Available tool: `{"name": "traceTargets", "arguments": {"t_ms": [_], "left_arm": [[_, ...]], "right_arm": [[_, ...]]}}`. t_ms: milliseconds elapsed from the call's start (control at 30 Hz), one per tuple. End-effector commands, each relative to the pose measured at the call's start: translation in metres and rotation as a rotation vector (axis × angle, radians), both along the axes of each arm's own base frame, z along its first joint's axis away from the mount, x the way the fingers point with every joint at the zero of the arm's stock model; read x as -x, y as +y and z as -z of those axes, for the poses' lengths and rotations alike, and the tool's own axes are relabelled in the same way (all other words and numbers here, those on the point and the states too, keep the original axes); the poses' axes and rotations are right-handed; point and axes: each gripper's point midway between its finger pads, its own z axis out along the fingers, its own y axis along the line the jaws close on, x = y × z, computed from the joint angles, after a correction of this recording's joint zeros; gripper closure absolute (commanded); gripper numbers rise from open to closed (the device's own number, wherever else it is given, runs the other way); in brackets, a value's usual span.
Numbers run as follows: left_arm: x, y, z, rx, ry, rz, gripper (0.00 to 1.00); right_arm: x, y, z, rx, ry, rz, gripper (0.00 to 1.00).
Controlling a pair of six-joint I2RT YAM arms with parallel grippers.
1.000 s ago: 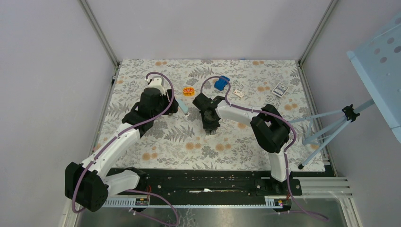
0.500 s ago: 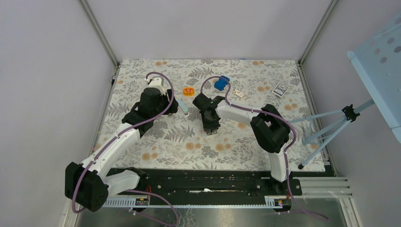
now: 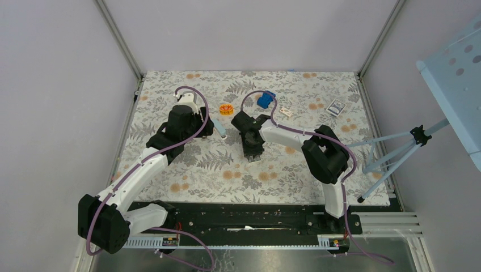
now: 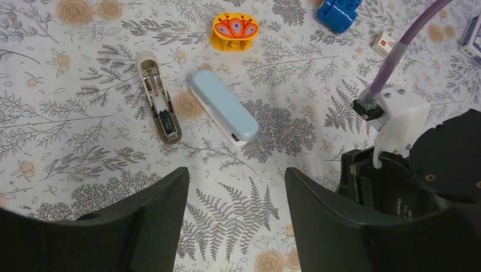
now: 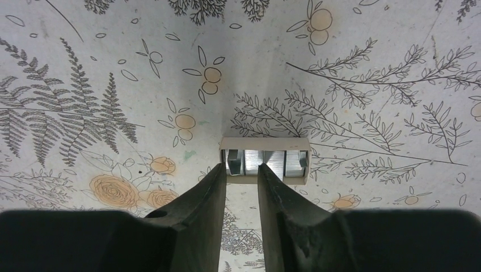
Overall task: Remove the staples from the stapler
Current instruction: Place the staple in the staple box.
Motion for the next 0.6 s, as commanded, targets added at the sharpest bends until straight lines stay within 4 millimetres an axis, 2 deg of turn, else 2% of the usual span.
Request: {"name": "traceTargets", "arguments": {"t_ms": [0, 300, 433, 567], "left_arm": [[-0.004, 0.000, -0.014, 0.025, -0.048, -0.006, 0.32], [-0.004, 0.001, -0.012, 0.021, -0.045, -0.012, 0.32], [-0.005, 0.002, -0.009, 0.017, -0.039, -0.016, 0.32], [-0.007, 0.000, -0.001, 0.010, -0.013, -0.011, 0.32]], "right_arm": [[-0.010, 0.012, -0.042, -0.066, -0.087, -0.011, 0.65], [-0.014, 0.011, -0.061, -0.083, -0.132, -0.014, 0.64], [-0.018, 0.004, -0.064, -0.052, -0.167, -0.022, 0.73], [-0.021, 0.002, -0.061, -0.031, -0.176, -0.052, 0.75]]}}
